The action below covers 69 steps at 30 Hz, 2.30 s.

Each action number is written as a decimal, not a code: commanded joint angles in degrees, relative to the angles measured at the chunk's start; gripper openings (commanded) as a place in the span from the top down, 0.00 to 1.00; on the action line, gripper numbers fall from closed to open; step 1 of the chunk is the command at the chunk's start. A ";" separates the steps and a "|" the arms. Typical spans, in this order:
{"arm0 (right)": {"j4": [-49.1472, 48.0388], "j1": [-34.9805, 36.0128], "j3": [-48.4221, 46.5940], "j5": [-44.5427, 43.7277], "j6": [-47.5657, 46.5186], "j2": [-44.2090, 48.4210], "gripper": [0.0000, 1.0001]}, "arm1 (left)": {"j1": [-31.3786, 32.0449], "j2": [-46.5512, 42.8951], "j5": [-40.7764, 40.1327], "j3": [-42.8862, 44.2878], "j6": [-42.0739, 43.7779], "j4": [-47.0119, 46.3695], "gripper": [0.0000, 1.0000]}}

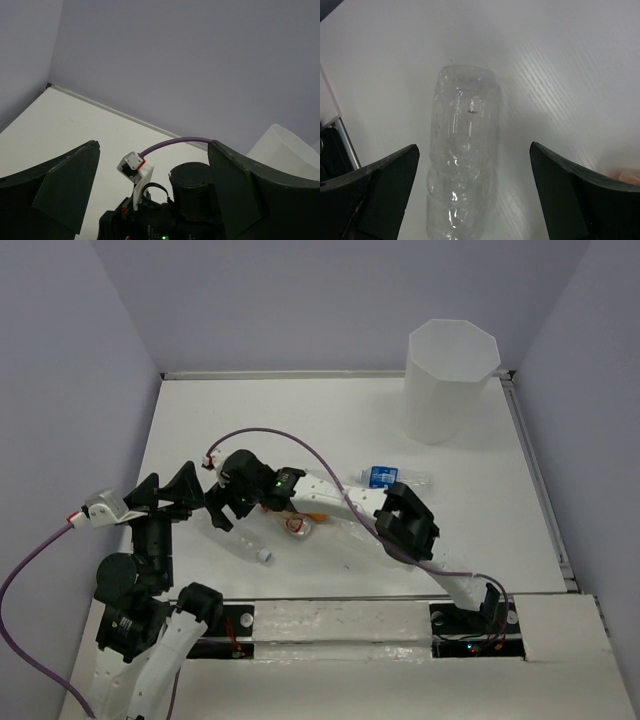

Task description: Put the plastic bottles in the bin

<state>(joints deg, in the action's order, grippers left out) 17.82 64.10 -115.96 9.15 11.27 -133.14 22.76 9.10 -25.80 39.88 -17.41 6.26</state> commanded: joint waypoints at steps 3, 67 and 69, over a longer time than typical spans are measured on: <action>4.50 1.47 -10.68 -2.03 -1.69 -7.04 0.03 | -0.26 -0.40 -0.92 0.02 -0.08 -2.74 0.01; -43.76 -60.50 17.24 -16.80 -11.18 31.26 0.03 | 1.23 44.41 17.72 -15.09 -27.15 -21.90 0.01; -42.79 -58.66 24.42 -13.83 -5.66 37.23 0.05 | 1.93 46.87 16.93 -14.22 -27.85 -23.92 0.01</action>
<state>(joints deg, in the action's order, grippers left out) -21.43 3.09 -98.83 -9.76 -0.67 -107.09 23.70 53.21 -4.91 22.15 -45.50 -11.64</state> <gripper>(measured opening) 0.970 0.989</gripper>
